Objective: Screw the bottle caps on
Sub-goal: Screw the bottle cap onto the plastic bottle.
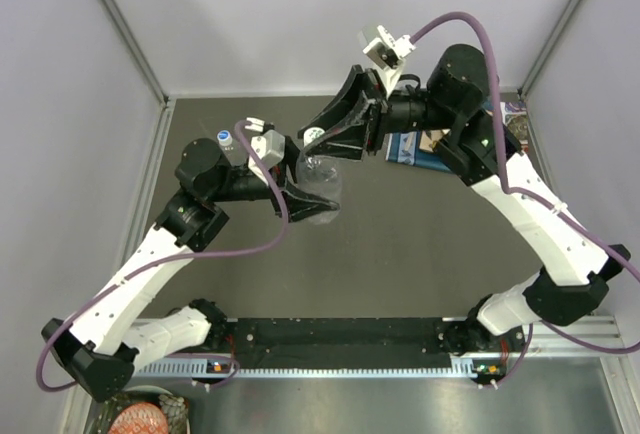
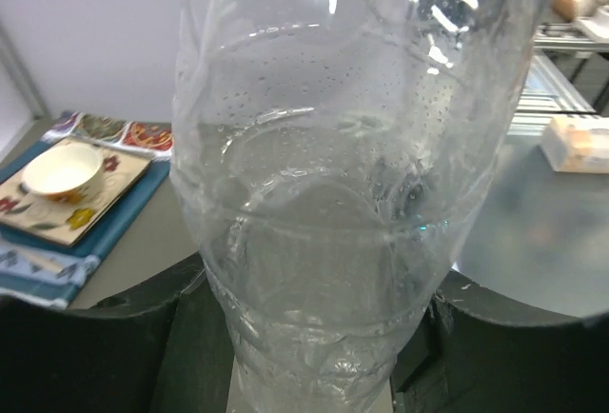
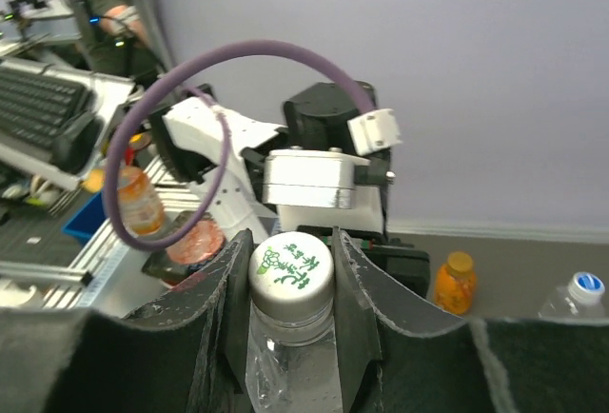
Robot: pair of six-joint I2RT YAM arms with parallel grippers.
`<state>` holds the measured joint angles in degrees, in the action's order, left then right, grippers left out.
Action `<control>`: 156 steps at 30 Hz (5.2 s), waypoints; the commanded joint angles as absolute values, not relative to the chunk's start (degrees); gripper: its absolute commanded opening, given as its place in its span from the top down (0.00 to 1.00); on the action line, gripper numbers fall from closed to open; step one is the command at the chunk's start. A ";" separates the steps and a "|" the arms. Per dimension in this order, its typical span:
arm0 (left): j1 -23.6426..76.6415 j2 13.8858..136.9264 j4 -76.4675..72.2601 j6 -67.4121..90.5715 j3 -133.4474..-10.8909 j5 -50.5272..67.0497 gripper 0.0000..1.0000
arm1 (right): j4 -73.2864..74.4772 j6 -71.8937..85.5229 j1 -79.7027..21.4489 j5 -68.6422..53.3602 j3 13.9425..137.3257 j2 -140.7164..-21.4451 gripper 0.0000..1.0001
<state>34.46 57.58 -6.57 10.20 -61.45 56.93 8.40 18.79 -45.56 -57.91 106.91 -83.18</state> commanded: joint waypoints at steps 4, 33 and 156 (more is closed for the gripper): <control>32.96 56.25 -3.78 3.60 -65.83 35.44 1.00 | 27.33 16.70 -48.16 -37.57 104.85 -83.32 1.00; 30.67 54.67 -0.70 4.57 -62.40 26.88 1.00 | 34.45 11.61 -68.12 11.10 115.58 -80.52 0.31; 30.06 56.16 -7.55 9.48 -58.09 76.09 1.00 | 29.53 14.33 -48.54 -36.41 114.79 -78.39 0.32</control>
